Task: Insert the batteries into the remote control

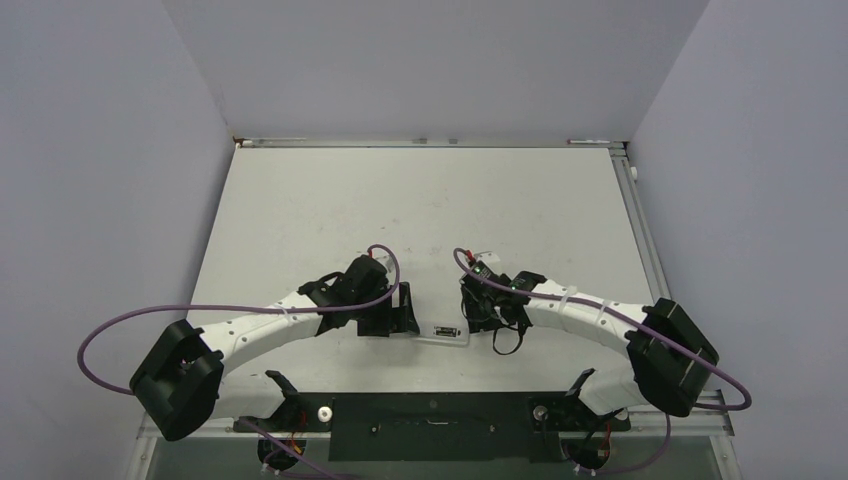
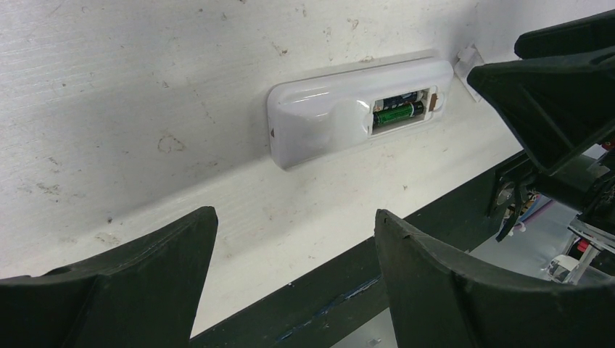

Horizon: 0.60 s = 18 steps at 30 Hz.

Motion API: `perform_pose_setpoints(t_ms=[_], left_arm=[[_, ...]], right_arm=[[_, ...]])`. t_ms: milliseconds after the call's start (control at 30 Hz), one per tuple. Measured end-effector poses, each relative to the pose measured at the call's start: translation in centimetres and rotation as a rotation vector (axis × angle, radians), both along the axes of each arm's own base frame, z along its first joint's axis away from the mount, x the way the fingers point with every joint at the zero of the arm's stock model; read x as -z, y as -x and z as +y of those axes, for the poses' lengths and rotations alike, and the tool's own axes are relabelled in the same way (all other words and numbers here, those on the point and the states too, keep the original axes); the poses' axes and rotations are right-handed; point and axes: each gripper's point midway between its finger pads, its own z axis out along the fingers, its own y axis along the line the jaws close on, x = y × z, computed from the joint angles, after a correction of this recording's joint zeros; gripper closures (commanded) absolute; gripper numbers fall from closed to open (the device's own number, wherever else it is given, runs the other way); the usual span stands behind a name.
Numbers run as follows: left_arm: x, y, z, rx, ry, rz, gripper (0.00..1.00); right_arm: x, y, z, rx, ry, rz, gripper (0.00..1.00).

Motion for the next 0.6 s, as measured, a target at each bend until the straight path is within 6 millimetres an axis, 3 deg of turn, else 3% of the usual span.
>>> perform_pose_setpoints(t_ms=[433,600], left_arm=[[0.0,0.2,-0.2,0.009,0.008,0.012,0.23],[0.3,0.3,-0.2,0.010,0.002,0.021,0.23]], right_arm=[[2.5,2.1,-0.7,-0.091,0.057,0.118,0.50],[2.5,2.1,-0.7,-0.099,0.055,0.116,0.61]])
